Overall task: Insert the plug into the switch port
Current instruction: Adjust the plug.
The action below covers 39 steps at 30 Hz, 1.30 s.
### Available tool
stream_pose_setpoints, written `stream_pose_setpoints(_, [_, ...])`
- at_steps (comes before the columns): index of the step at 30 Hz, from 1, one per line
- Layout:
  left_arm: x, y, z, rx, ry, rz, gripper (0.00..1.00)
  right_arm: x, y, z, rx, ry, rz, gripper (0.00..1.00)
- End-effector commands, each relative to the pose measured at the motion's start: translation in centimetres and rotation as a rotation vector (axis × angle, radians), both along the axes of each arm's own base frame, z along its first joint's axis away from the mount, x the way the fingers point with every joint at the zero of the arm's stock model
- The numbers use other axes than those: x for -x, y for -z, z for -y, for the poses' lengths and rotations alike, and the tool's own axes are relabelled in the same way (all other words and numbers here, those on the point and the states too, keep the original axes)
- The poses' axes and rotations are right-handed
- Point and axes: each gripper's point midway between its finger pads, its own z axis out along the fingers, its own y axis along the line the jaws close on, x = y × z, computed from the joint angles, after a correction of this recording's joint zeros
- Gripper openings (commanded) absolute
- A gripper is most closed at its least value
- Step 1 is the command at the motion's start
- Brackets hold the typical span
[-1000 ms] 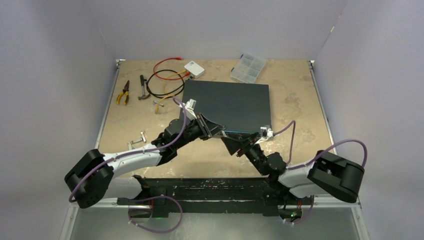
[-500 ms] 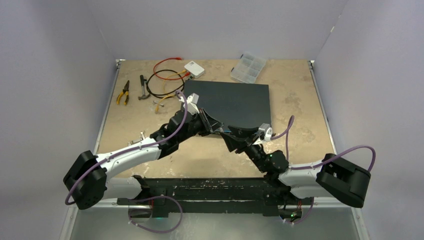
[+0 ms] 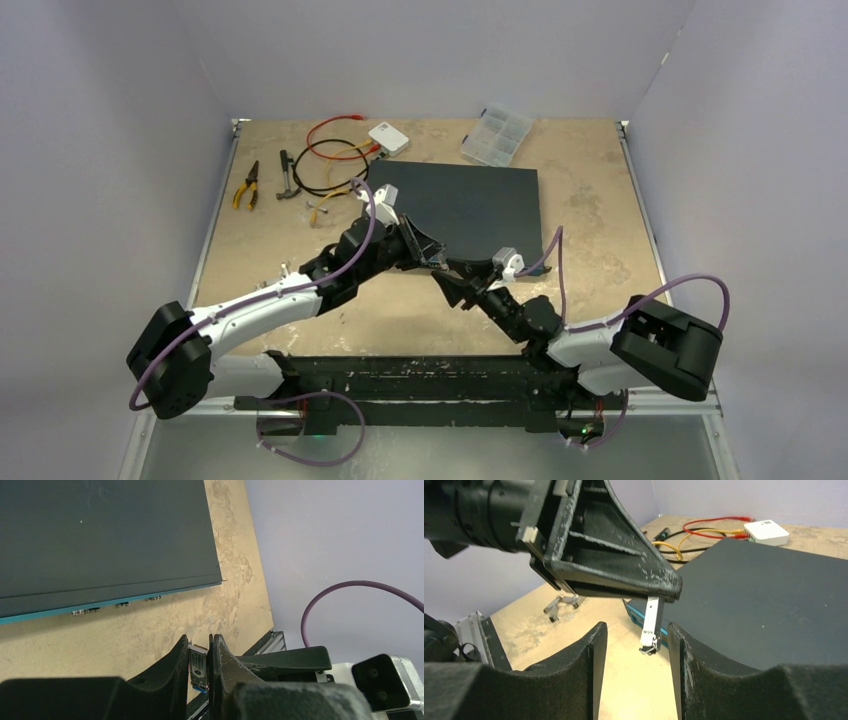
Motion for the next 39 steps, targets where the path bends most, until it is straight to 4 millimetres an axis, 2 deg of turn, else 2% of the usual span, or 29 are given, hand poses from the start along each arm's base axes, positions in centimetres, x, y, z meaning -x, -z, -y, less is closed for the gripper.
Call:
stream_pose_setpoints(1, [-0.6, -3.5, 0.3, 0.036, -0.007, 0.080, 0.00, -0.6, -0.4, 0.1, 0.015, 0.038, 0.039, 0.49])
stream_pose_setpoints(7, [-0.6, -3.0, 0.7, 0.028, 0.011, 0.065, 0.00, -1.0, -0.8, -0.2, 0.012, 0.049, 0.059, 0.34])
stream_pose_setpoints(17, [-0.4, -1.3, 0.6, -0.026, 0.024, 0.042, 0.00, -1.0, -1.7, -0.2, -0.023, 0.050, 0.069, 0.30])
stream_pose_setpoints(19, [0.0, -1.1, 0.9, -0.027, 0.052, 0.036, 0.00, -1.1, -1.6, -0.3, -0.019, 0.048, 0.062, 0.20])
stream_pose_setpoints(22, [0.1, -1.2, 1.0, -0.030, 0.071, 0.051, 0.00, -0.5, -1.1, -0.8, -0.030, 0.001, 0.032, 0.01])
stream_pose_setpoints(23, [0.1, -1.5, 1.0, -0.027, 0.075, 0.065, 0.01, -0.3, -1.0, -0.8, -0.041, -0.005, 0.022, 0.00])
stream_pose_setpoints(27, [0.2, -3.7, 0.6, -0.012, 0.084, 0.164, 0.31, 0.4, -1.5, -0.9, -0.091, -0.052, -0.011, 0.00])
stream_pose_setpoints(31, [0.9, -6.3, -0.4, 0.040, 0.090, 0.312, 0.52, 1.5, -3.2, -1.1, -0.158, -0.151, -0.037, 0.00])
stream_pose_setpoints(35, [2.6, -8.9, -1.3, 0.132, 0.128, 0.475, 0.62, 2.4, -5.5, -0.4, -0.257, -0.254, -0.061, 0.00])
stream_pose_setpoints(39, [4.9, -11.3, -1.8, 0.238, 0.189, 0.614, 0.64, 3.8, -7.6, -0.4, -0.326, -0.376, -0.091, 0.00])
